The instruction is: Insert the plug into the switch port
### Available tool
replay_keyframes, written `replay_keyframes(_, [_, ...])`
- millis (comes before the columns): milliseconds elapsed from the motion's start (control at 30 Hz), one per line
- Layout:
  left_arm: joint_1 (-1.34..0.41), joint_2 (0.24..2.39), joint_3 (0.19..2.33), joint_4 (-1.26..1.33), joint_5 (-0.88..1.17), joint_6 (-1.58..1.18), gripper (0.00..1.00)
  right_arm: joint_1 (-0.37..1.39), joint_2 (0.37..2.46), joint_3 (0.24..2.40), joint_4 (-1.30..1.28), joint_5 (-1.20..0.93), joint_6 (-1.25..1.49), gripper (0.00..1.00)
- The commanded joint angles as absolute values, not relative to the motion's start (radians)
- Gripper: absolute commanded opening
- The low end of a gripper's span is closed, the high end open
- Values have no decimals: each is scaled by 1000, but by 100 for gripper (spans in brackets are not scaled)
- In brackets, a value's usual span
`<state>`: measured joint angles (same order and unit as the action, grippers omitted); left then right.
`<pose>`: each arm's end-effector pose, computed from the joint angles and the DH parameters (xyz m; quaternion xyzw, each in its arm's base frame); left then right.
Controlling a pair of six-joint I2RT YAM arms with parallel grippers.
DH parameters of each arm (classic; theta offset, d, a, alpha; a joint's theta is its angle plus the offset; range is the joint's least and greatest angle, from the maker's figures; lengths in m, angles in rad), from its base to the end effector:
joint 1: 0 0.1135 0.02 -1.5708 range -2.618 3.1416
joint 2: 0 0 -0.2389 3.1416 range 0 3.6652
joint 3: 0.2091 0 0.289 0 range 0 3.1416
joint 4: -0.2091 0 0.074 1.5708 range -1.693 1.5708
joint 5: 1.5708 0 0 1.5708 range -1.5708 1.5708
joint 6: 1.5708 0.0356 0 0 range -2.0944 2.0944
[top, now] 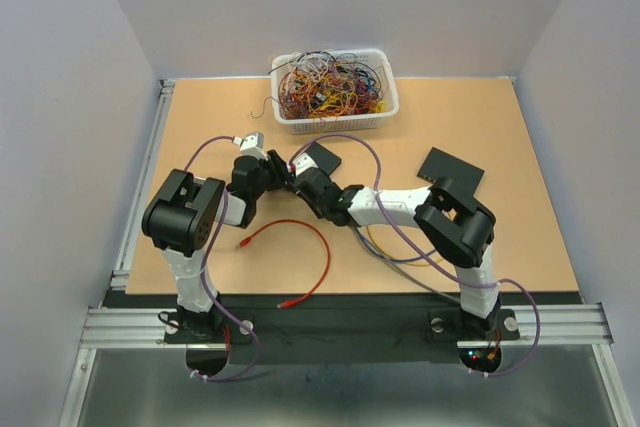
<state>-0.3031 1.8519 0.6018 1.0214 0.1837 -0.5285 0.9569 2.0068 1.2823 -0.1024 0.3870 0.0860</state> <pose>0.3211 -0.1072 0.0689 -0.0310 0.7813 -0.3158 0.5374 0.2672 0.3558 0.1089 -0.3223 0.8584 0.0223 0.3985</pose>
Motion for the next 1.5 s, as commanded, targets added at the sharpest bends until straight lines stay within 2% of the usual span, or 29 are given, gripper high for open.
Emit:
replay_keyframes(0, [-399,1858,577,904,295,-526,53,965,1937,1273,317,305,54,0])
replay_keyframes(333, [-449,1870,601,865,244,-494,52,966,1941,1292,436,230,54,0])
replay_keyframes(567, [-469,1884,606,851,201,-488,51,965,1890,1276,544,215,48,0])
replay_keyframes(1100, [-528,1901,620,819,144,-468,49,965,1924,1296,666,212,57,0])
replay_keyframes(1467, [-561,1905,583,815,97,-476,48,965,1941,1325,794,59,77,0])
